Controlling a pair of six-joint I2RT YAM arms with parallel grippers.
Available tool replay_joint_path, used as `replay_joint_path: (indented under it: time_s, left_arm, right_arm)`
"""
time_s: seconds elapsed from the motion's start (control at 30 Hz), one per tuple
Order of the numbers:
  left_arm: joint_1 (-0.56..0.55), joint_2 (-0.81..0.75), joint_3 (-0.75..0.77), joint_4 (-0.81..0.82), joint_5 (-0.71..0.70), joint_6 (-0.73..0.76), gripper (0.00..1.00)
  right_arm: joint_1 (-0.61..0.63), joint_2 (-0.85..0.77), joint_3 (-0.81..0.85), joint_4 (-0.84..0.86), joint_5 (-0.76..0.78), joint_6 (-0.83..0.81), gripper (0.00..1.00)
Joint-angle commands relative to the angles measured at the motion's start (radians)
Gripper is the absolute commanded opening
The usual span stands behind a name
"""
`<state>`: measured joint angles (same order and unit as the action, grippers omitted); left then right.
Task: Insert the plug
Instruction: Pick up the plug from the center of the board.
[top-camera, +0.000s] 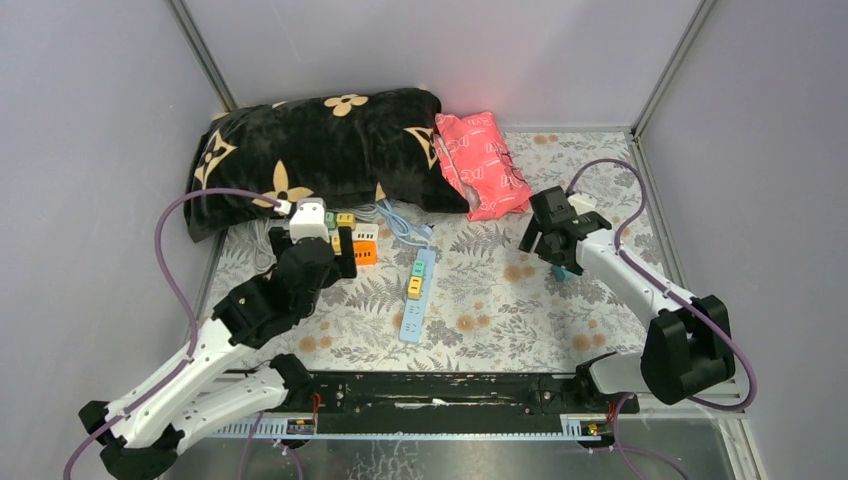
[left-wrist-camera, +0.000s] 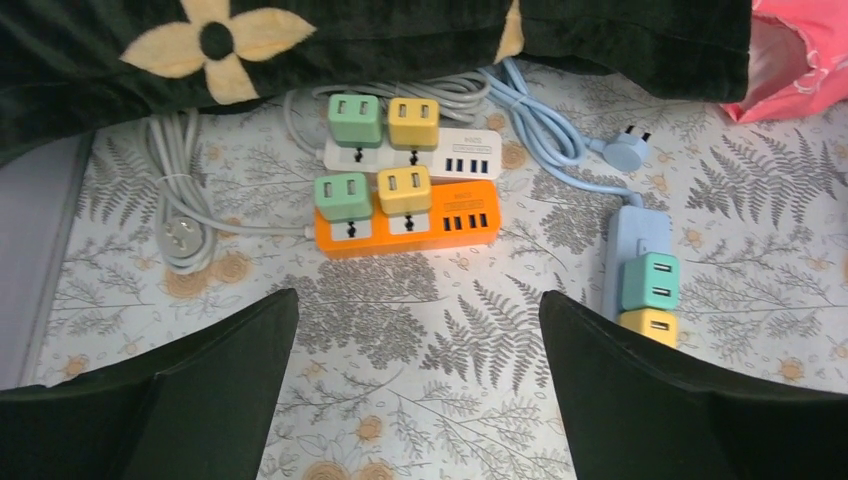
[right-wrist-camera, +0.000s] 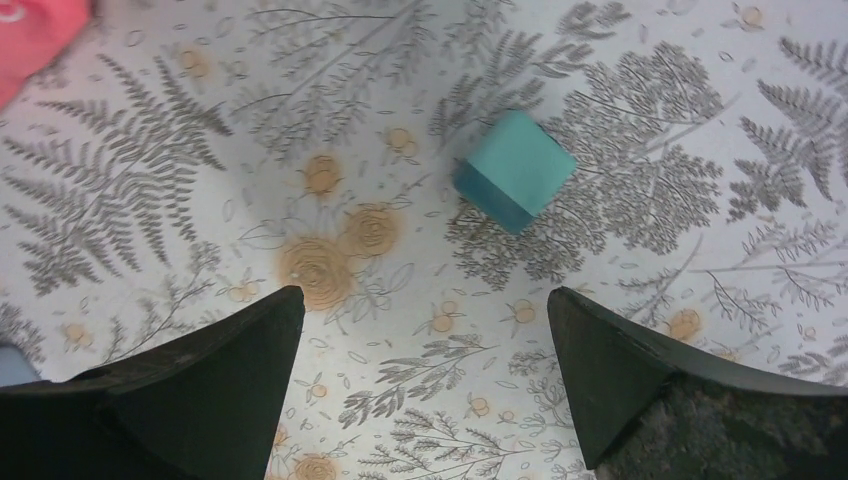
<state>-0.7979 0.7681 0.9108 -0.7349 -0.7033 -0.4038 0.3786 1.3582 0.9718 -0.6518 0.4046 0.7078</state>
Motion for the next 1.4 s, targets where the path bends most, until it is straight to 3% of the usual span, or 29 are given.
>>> replay_joint_path:
  time_s: [0.0,0.3,0.63,1.37]
  left_arm:
    - [0.003,-0.06,-0.028,0.046,-0.083,0.019,1.0]
    - [0.053,-0.095,-0.063,0.06,-0.101,0.003,1.0]
    - [0.167,-0.079,-0.086,0.103,0.006,0.024,1.0]
    - [0.284,-0.094,-0.108,0.154,0.157,0.046,1.0]
  right_arm:
    - [-0.04,-0.016,-0.015,-0.051,0.066,0.082,0.99]
    - [-0.164,0.044,-0.035,0.015,0.01,0.114,1.0]
    - [-0.208,0.172,-0.028,0.055,-0.03,0.175,0.8]
    - [-0.233,0.255,-0.085,0.126,-0.076,0.237,0.63]
